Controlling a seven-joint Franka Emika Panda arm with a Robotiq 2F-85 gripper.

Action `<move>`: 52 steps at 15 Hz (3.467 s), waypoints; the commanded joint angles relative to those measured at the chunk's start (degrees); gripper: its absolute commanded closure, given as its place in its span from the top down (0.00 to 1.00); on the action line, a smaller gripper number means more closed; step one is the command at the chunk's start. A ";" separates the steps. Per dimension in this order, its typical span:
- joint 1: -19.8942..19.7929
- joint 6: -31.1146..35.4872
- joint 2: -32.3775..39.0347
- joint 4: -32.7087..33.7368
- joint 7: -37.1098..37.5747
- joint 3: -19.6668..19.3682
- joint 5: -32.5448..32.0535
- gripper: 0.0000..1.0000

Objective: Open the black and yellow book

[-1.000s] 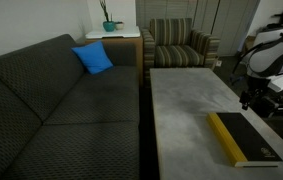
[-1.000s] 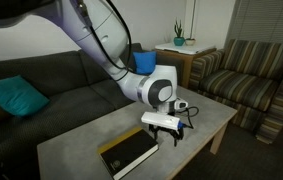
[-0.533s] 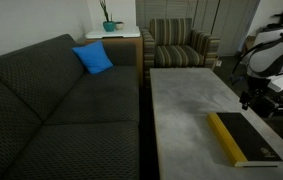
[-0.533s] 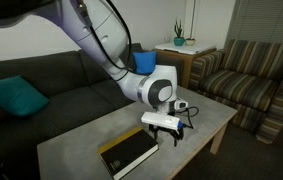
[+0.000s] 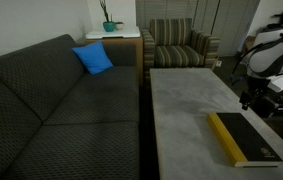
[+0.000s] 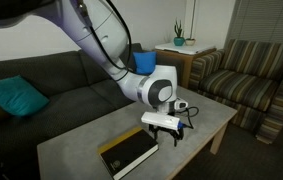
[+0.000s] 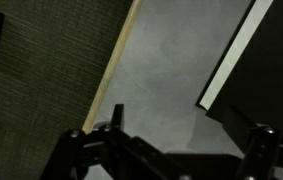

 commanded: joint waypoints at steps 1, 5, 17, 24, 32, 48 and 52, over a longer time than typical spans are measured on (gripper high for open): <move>0.12 -0.91 0.00 0.44 1.36 -0.41 -1.61 1.00; 0.12 -0.91 0.00 0.44 1.36 -0.41 -1.61 1.00; -0.49 -0.27 0.00 0.29 0.44 0.69 -1.09 1.00; -0.53 -0.17 0.00 0.28 0.58 0.77 -0.98 1.00; 7.34 6.66 -8.18 -20.71 -6.64 2.93 -6.03 1.00; 14.45 4.85 -8.31 -24.01 -2.47 3.01 -10.61 1.00; 14.33 5.21 -8.36 -21.61 2.48 0.78 -9.99 1.00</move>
